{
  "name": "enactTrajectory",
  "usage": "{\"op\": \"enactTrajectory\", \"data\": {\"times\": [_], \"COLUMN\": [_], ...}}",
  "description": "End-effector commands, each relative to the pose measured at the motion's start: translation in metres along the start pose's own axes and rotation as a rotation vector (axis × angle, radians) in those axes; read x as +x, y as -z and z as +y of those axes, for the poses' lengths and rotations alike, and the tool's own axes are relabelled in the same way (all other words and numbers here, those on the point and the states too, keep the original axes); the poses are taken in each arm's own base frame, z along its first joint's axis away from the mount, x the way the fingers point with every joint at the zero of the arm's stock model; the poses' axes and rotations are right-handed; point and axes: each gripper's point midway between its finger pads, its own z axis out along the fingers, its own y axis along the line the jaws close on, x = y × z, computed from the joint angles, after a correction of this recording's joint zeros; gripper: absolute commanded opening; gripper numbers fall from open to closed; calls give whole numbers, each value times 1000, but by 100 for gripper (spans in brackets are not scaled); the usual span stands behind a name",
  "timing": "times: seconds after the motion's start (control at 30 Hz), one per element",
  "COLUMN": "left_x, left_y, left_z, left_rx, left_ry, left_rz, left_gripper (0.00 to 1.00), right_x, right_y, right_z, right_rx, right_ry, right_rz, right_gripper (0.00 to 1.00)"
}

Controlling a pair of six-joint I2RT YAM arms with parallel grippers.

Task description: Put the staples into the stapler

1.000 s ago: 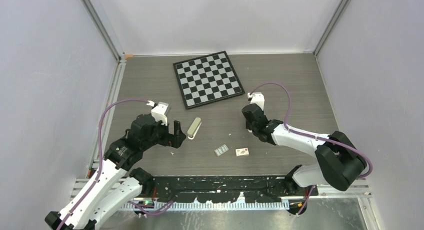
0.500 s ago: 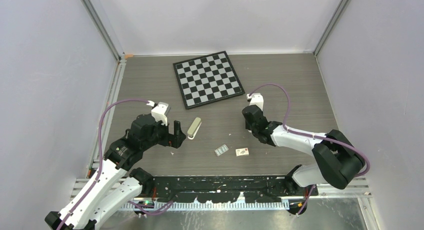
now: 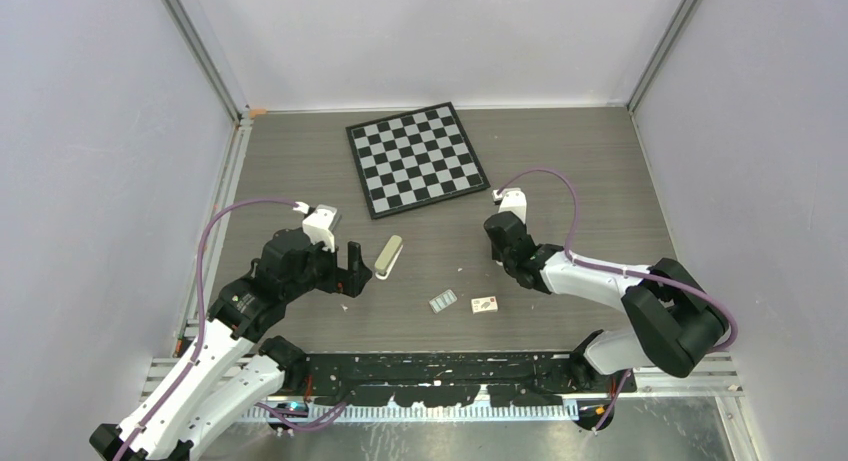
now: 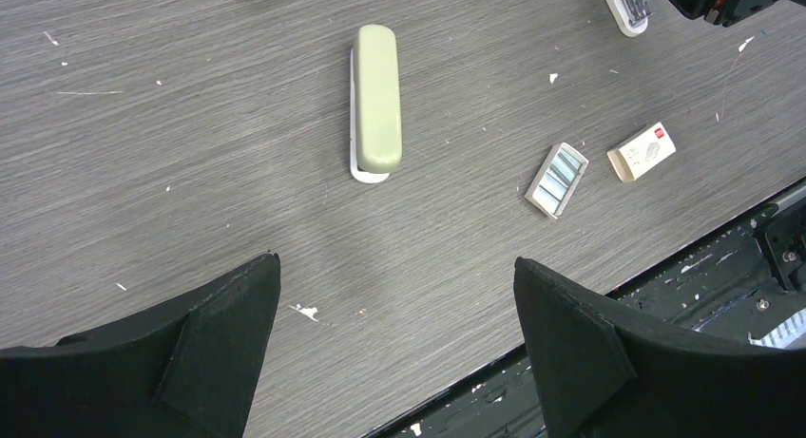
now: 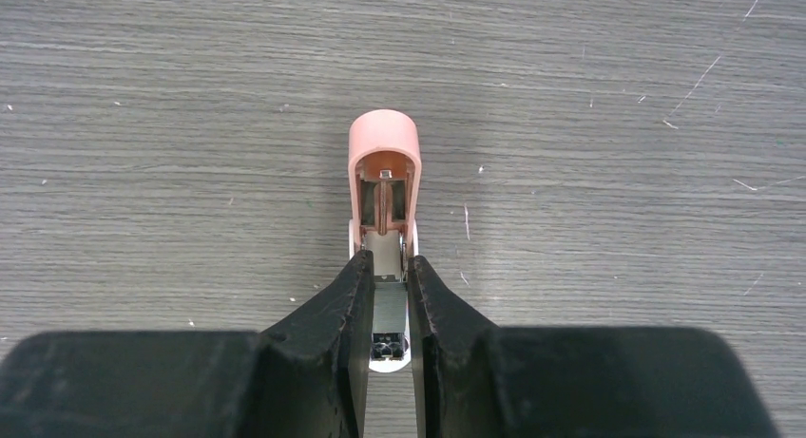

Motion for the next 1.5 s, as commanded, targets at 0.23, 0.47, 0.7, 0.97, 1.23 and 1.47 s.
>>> {"op": "enactTrajectory", "data": {"times": [0.23,0.47,0.7,0.97,1.23,1.47], "left_x": [-8,-8,-8,-7,-8,-8], "left_y": [2,2,3,2,3,3], "left_z": [-4,-4,-4,-4,-4,-4], "left_rx": [24,24,24,22,22,23], "left_ry": [-13,-13,-13,-13,-13,-13], "left_rz": [-35,-35,-36,-33,-35,-38], "left_gripper": [94,94,94,94,94,94], "right_x": [-12,-12,-15,-13,-12,-9], "right_y": [-1,-1,1,0,0,-2], "right_z": [-1,0,0,2,2,3], "right_rx": [12,4,-6,-15,-16,-15], "right_ry": [-19,-24,-35,-37,-33,-31], "right_rz": [-52,-51,-69,-65,-60,-47], "right_gripper": [24,23,23,24,23,23]}}
